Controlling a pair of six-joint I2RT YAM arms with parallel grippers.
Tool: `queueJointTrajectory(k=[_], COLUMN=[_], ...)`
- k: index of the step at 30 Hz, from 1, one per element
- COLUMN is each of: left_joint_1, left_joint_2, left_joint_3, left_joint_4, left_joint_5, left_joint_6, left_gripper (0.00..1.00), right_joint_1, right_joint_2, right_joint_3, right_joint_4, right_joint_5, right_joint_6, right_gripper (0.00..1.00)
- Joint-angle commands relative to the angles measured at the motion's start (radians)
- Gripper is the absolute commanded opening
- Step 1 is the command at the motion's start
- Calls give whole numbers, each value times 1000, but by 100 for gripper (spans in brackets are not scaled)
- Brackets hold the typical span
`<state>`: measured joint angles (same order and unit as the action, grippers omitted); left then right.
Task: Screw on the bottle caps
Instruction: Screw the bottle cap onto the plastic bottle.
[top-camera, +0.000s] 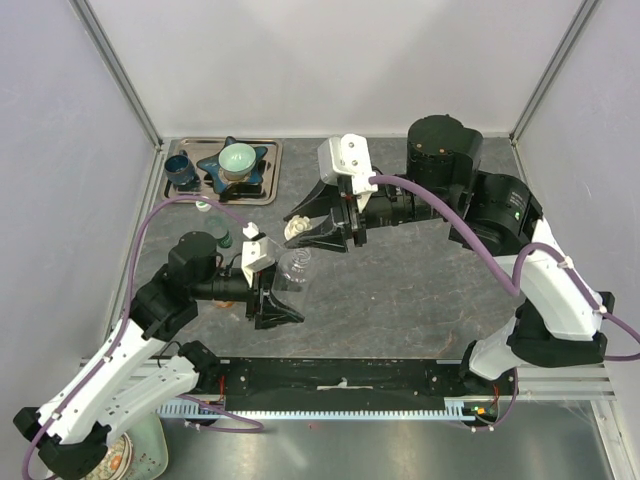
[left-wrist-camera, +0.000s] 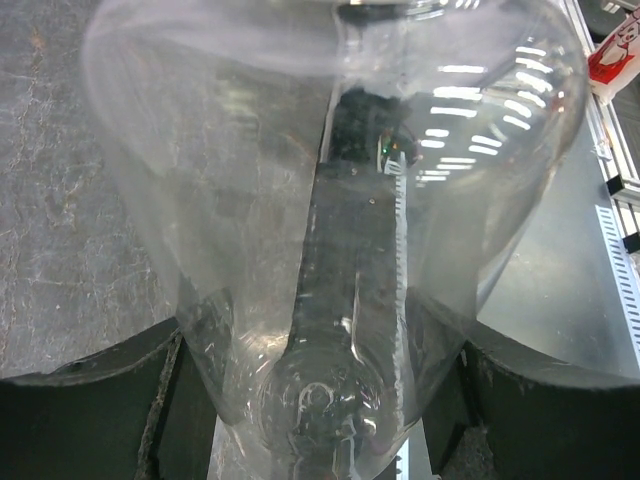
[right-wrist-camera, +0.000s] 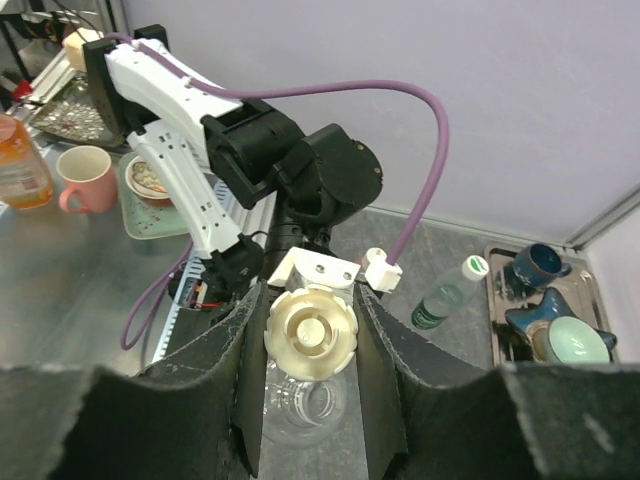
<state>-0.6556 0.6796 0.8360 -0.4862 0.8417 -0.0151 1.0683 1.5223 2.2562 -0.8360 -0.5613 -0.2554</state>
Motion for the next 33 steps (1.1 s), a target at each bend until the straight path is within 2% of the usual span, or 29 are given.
queueJointTrajectory(k=[1,6,14,33], left_joint_1=[4,2,-9,-9], left_joint_2=[-17,-15,8,5], left_joint_3=[31,78,153,199], left_joint_4=[3,-32,-120,-138], left_joint_5=[48,105,117,105], left_joint_6=[39,147,271,300], left_gripper=[2,2,2,2], right_joint_1=[-4,-18,-18,-19], right_joint_2=[38,42,47,6], right_joint_3=[74,28,-3,-127], right_joint_4=[-100,-123,-117,-11], right_joint_5=[-97,-156,-196,-222], right_joint_6=[-15,25,41,94], right_gripper=[0,0,0,0])
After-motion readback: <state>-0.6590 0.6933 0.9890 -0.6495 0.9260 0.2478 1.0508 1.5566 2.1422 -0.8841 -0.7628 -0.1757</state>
